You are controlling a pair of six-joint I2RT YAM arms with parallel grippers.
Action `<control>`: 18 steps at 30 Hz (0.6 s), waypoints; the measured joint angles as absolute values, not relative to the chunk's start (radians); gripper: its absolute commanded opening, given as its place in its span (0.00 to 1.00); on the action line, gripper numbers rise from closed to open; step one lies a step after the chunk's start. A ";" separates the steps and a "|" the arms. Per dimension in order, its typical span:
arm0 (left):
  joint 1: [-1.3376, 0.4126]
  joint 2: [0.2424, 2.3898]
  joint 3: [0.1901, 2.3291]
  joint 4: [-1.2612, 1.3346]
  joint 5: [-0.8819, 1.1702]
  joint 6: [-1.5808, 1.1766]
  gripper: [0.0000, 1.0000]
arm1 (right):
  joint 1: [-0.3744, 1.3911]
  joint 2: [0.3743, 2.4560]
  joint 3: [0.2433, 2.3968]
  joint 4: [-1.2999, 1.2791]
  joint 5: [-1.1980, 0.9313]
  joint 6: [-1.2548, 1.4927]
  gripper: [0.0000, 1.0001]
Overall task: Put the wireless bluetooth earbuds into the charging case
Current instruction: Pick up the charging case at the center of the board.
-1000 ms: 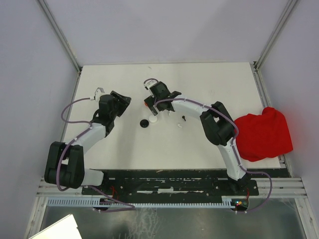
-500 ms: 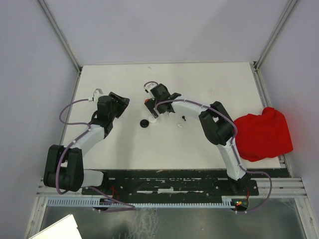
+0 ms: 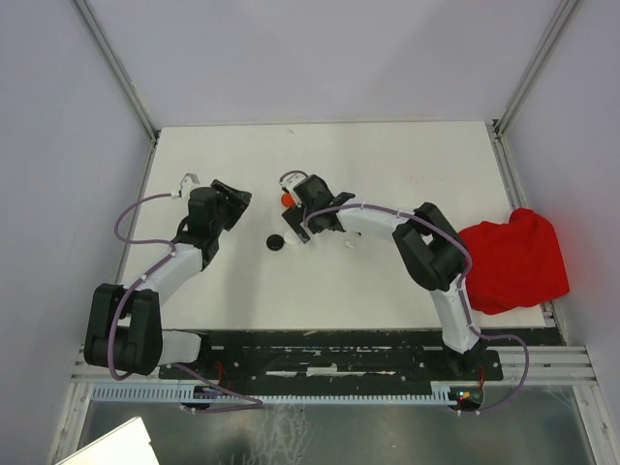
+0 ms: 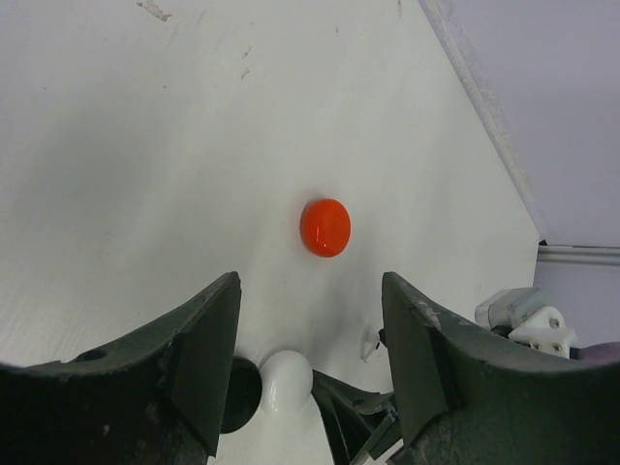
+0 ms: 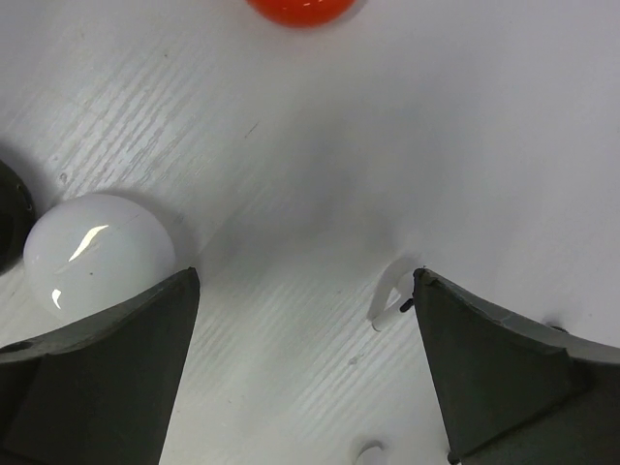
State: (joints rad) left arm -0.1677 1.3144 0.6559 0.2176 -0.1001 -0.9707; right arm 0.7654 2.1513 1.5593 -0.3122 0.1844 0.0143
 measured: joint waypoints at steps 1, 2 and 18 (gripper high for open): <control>-0.167 1.314 0.655 0.218 -0.099 -0.971 0.66 | 0.770 2.145 1.549 -0.309 0.184 0.014 1.00; -0.167 1.314 0.653 0.218 -0.098 -0.971 0.66 | 0.775 2.138 1.538 -0.304 0.184 0.013 1.00; -0.131 1.290 0.648 0.215 -0.089 -0.968 0.72 | 0.793 1.968 1.432 -0.307 0.111 -0.003 0.99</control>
